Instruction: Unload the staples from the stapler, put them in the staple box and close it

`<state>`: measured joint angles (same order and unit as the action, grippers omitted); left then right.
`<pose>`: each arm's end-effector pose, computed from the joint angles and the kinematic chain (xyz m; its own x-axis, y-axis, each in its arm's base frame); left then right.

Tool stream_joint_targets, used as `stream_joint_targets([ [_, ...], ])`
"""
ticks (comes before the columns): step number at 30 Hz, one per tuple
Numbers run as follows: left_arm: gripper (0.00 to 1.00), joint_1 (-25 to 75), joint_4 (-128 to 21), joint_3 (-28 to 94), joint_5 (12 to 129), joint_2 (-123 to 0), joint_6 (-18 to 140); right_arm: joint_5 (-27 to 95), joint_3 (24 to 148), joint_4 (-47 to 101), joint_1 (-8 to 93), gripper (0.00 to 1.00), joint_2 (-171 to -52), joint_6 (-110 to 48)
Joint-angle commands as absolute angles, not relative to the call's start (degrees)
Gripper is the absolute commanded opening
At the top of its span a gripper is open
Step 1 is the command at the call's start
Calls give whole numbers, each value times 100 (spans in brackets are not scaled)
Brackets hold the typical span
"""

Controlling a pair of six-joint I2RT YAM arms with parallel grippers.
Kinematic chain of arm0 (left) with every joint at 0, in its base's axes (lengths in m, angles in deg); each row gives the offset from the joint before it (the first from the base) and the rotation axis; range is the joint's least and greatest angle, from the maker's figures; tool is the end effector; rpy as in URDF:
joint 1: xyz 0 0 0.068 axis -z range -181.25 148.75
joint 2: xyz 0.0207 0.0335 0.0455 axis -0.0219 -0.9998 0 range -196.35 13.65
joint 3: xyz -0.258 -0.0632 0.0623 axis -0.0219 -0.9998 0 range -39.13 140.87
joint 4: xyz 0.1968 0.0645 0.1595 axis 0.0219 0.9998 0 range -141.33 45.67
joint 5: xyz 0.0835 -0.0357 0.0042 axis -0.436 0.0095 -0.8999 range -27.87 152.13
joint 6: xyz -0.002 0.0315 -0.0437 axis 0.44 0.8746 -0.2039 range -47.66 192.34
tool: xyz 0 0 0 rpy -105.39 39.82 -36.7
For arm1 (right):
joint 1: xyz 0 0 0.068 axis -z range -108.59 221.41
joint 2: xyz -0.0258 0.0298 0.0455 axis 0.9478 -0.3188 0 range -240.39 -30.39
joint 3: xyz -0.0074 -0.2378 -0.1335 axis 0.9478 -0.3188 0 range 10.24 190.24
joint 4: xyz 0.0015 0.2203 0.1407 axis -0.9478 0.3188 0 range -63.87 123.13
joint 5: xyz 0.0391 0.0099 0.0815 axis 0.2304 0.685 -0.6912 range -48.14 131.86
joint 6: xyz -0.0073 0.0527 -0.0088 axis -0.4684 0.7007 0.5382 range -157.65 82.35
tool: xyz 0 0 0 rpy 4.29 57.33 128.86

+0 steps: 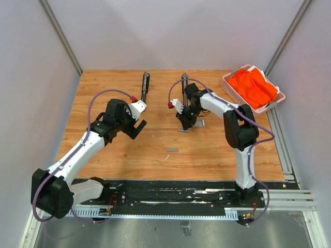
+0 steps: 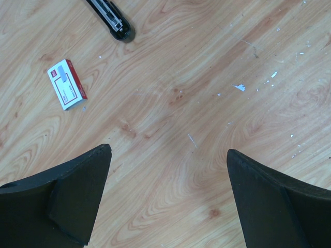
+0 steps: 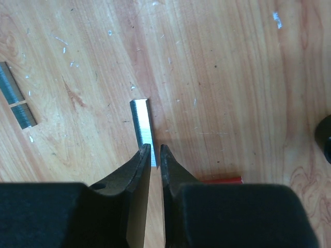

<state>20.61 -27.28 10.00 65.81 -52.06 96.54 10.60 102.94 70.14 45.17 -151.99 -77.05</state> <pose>0.2278 -0.0938 0.2704 -0.3803 0.5934 -0.7094 0.6280 0.7288 0.2729 0.3798 0.2078 0.1726 -0.3359 -0.7704 -0.5419 -0.9419 0.2721 0.1970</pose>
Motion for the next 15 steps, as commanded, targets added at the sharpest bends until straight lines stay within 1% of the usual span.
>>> stream_joint_targets([
  [1,98,2017,-2855,975,6591,-5150,9713,1190,10263,6955,4583,14,-15201,-7571],
  [15,98,2018,-2857,968,6591,-5132,9713,1121,10279,7129,4535,13,-15386,-7680],
])
